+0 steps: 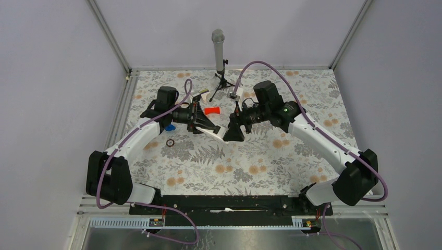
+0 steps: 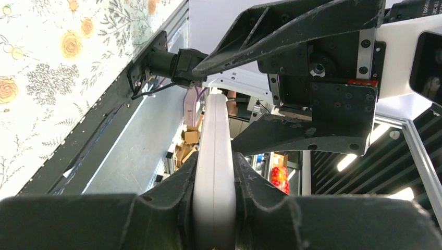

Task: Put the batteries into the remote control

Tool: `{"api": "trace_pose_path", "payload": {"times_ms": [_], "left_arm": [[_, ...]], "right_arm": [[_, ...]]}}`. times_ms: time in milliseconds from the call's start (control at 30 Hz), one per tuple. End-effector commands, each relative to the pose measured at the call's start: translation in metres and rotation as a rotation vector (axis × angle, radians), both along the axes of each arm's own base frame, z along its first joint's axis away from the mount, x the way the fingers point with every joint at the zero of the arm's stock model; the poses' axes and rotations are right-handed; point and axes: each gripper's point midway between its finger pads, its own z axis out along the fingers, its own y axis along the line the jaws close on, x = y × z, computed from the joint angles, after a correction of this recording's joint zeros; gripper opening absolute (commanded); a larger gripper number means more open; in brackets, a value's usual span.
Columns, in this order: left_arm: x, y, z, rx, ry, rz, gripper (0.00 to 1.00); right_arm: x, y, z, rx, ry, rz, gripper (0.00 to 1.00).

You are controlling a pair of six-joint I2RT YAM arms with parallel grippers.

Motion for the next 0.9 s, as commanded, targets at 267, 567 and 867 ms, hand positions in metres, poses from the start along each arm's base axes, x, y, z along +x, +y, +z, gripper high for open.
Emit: {"api": "trace_pose_path", "payload": {"times_ms": [267, 567, 867], "left_arm": [[-0.007, 0.008, 0.029, -0.023, -0.127, -0.036, 0.00], [-0.011, 0.009, 0.027, -0.015, -0.149, -0.036, 0.00], [-0.013, 0.010, 0.031, -0.020, -0.163, -0.038, 0.00]], "right_arm": [[-0.021, 0.000, 0.037, 0.077, 0.010, 0.066, 1.00], [-0.023, 0.001, 0.036, 0.090, 0.079, 0.067, 1.00], [-0.016, 0.004, 0.025, 0.068, 0.112, 0.036, 0.89]]}}
